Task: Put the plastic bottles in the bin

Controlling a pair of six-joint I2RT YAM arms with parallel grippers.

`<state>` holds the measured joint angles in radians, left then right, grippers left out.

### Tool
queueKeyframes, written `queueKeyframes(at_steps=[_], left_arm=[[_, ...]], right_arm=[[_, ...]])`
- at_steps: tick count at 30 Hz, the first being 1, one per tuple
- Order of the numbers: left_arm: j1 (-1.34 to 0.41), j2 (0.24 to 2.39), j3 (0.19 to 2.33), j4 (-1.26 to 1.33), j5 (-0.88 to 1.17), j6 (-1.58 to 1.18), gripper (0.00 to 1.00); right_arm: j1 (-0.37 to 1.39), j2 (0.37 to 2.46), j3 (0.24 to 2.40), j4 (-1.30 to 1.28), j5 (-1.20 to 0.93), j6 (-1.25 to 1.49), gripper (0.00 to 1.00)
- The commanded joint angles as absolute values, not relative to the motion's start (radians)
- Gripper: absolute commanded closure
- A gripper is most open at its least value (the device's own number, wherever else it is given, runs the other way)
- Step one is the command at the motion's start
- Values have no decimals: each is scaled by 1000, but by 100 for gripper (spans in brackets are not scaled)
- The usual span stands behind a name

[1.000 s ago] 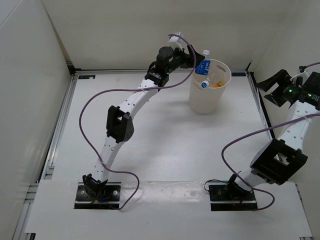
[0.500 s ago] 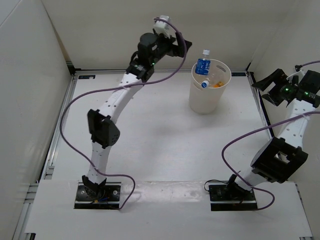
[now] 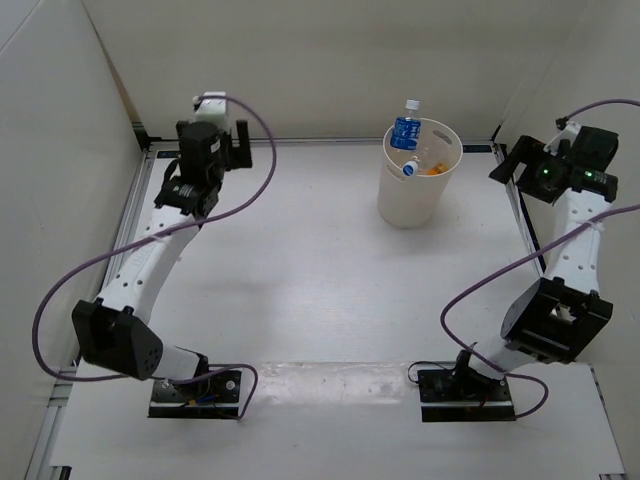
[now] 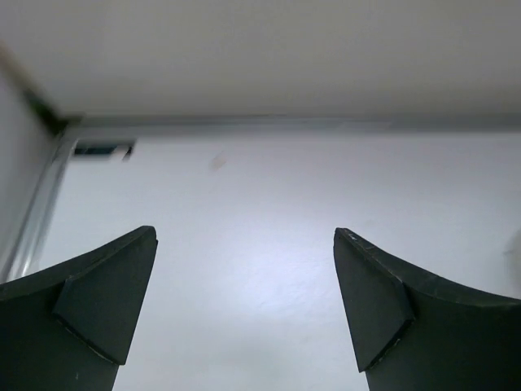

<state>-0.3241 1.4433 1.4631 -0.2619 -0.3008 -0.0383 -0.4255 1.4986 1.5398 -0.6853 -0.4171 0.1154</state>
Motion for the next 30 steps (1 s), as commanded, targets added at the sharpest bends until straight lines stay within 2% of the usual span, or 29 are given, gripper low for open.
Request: queueKeyframes(at_steps=[1,3,4,7,8,11,12,13,14,16,17,30], left_arm=[[-243,1333,1269,-287,-439,-8,0],[-241,1281,1200,-223,-457,169,0],[-239,1237,1080,-192,-472,201,0],[-241,1195,968,-121,-532,265,0],[-236,1192,968,-215,-534,243,0],[-224,1175,919,-271,-523,36,0],[-219,1151,890,-234,-503,9,0],[-221,1134,855,-203,-497,8,0],[-221,1093,721,-95,-494,-39,0],[-221,1025,631,131,-497,-84,0],[-221,991,564,152,-505,-87,0],[-229,995,479,100,-785,-158,0]], right_arm=[[-347,1450,1526,-677,-304,19,10],[-293,1408,1478,-658,-270,5,10],[-282,1395,1459,-647,-259,-26,10],[-259,1306,1367,-604,-276,-63,10],[-247,1302,1365,-629,-300,-77,10],[-181,1337,1404,-735,-253,-80,10],[-169,1344,1407,-751,-186,-62,10],[-160,1347,1408,-790,-187,-54,10],[-158,1335,1393,-793,-208,-46,10],[-166,1316,1353,-769,-247,-37,10],[-163,1298,1345,-759,-245,-34,10],[-183,1285,1315,-750,-293,-29,10]])
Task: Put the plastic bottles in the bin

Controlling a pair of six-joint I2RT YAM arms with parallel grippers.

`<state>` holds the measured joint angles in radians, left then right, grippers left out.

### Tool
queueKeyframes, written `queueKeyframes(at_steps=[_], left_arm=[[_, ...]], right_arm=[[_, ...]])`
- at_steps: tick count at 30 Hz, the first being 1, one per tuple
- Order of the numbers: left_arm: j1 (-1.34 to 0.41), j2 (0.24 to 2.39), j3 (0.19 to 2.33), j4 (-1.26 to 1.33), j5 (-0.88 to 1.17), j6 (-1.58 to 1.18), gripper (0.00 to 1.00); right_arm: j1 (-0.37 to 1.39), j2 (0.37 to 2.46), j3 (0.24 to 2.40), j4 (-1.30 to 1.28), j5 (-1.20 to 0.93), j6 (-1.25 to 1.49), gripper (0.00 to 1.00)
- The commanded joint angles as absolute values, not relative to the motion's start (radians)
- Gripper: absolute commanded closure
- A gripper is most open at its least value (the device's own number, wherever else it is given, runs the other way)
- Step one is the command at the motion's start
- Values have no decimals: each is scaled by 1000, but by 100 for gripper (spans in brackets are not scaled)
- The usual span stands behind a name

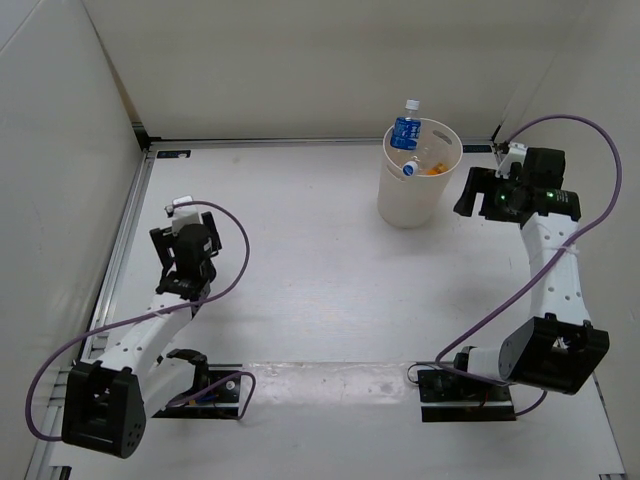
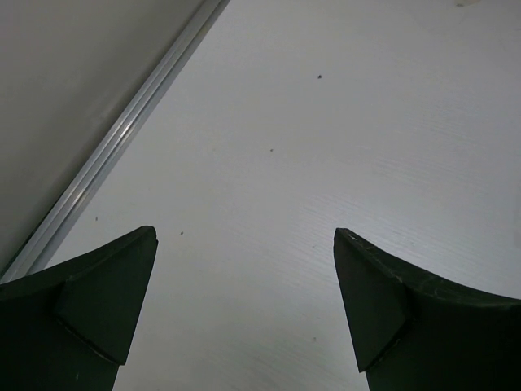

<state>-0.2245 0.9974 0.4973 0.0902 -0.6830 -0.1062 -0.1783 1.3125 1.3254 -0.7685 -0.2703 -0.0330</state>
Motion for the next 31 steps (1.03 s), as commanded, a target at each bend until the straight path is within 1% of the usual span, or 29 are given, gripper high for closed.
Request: queueKeyframes(at_steps=[1,2,4,6,12,18,20,24,26,29,31], left_arm=[[-233,993,480,62,-805,-175,0],[-239,992,482,48,-813,-233,0],[-259,980,477,35,-818,-251,0],[-288,971,468,46,-821,-226,0],[-291,937,459,25,-822,-233,0],[-307,913,442,20,-888,-271,0],[-314,916,443,20,-965,-313,0],[-325,919,459,3,-953,-249,0],[-324,919,468,5,-963,-261,0],[-324,905,445,49,-962,-253,0],[-322,897,393,191,-918,-188,0]], right_arm=[[-178,1284,1312,-746,-293,-26,10],[-178,1285,1309,-744,-295,-9,10],[-170,1279,1302,-726,-296,-8,10],[-154,1272,1293,-713,-293,14,10],[-126,1252,1258,-710,-281,-26,10],[-84,1238,1250,-698,-247,-63,10],[-64,1239,1252,-703,-232,-89,10],[-31,1233,1246,-695,-190,-118,10],[-31,1235,1241,-692,-186,-117,10],[-26,1229,1229,-692,-178,-114,10],[-23,1218,1223,-690,-169,-112,10]])
